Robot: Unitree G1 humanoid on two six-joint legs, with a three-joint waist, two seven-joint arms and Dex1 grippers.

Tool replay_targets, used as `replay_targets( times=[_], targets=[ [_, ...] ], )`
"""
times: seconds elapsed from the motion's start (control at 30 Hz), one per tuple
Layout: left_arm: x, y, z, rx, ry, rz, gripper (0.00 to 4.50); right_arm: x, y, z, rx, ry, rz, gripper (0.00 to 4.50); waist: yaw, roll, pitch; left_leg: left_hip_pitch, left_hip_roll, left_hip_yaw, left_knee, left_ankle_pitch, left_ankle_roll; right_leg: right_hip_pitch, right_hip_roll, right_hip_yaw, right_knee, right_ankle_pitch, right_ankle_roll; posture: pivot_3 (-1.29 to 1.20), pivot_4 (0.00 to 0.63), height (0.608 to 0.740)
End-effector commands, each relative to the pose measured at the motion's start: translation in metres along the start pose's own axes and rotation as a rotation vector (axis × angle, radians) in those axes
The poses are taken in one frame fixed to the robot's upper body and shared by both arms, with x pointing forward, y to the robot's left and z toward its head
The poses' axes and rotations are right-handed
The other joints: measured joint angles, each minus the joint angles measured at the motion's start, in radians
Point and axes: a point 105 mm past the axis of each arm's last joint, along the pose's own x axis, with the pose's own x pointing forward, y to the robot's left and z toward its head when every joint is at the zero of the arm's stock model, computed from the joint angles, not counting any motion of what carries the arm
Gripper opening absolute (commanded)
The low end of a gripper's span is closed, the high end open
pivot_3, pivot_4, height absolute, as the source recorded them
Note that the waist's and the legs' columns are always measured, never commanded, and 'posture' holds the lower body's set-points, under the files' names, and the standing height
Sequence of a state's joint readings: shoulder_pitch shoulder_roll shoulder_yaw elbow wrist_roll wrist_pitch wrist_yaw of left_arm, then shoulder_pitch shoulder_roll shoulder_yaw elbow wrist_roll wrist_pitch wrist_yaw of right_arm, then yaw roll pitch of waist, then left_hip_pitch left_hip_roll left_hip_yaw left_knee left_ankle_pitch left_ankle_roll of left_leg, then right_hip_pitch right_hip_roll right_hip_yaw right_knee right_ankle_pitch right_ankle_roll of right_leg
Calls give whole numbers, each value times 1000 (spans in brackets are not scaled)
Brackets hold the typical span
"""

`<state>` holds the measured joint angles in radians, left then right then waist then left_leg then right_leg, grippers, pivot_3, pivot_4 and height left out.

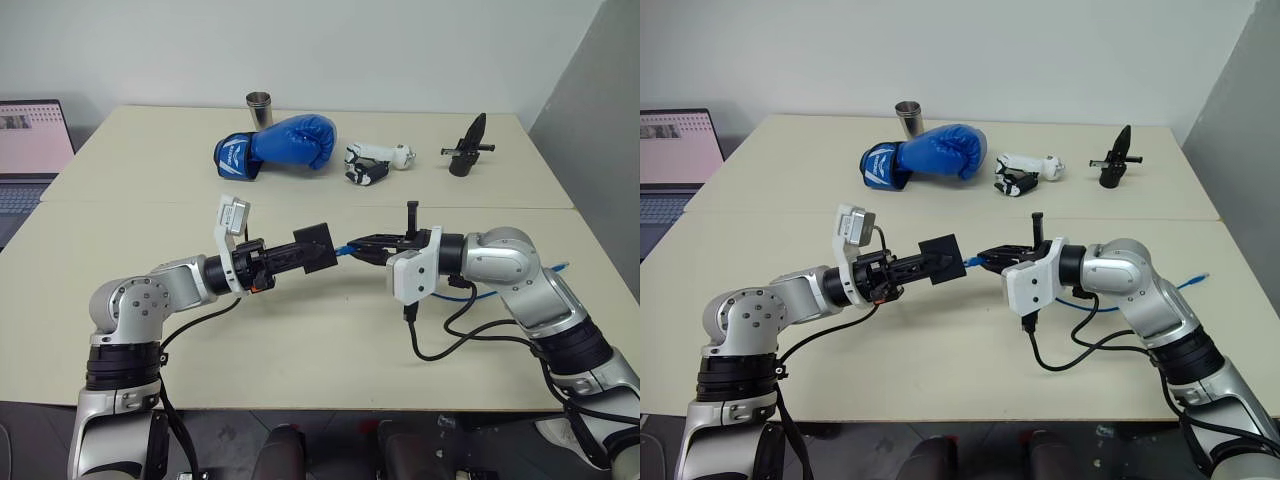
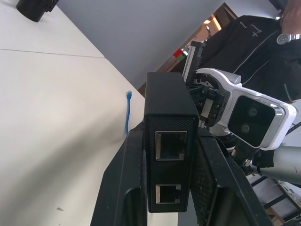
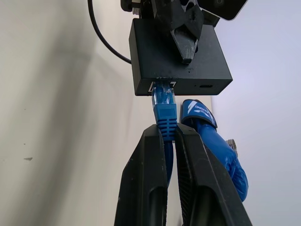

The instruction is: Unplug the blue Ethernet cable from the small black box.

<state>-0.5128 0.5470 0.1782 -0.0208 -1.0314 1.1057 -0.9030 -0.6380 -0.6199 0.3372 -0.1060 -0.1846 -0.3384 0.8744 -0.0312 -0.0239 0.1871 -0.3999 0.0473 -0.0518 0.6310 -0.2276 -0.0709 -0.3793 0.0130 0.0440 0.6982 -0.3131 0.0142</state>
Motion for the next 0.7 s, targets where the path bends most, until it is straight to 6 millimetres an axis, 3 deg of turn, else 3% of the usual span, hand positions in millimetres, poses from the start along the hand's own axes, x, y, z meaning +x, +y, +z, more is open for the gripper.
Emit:
replay_targets(
  times=[0.03, 0.17, 0.33, 0.57, 0.7],
  targets=[
    [0, -6, 5, 35, 21, -28, 796, -4, -2, 7, -15, -8, 9, 729, 0, 0, 0, 0, 0, 0, 0, 0, 0, 0, 0, 0, 0, 0, 0, 0, 150, 740],
    [0, -8, 2, 54, 65, -49, 796, -10, 3, 9, 3, -1, 42, 1577, 0, 0, 0, 0, 0, 0, 0, 0, 0, 0, 0, 0, 0, 0, 0, 0, 150, 740],
    [-3, -7, 1, 116, 141, -69, 796, -23, 4, 19, 136, -51, 48, 1615, 1, 0, 0, 0, 0, 0, 0, 0, 0, 0, 0, 0, 0, 0, 0, 0, 150, 740],
    [-9, -2, 2, 259, 276, -108, 796, -35, -3, 31, 674, -146, -9, 1615, 0, 0, 0, 0, 0, 0, -1, 0, 0, 0, 0, 0, 0, 0, 0, 0, 150, 740],
    [-8, -4, 9, 332, 307, -148, 796, -30, 8, 29, 975, -161, 4, 1780, 0, 0, 0, 0, 0, 0, -1, 0, 0, 0, 1, 0, 0, 0, 0, 0, 150, 740]
  ],
)
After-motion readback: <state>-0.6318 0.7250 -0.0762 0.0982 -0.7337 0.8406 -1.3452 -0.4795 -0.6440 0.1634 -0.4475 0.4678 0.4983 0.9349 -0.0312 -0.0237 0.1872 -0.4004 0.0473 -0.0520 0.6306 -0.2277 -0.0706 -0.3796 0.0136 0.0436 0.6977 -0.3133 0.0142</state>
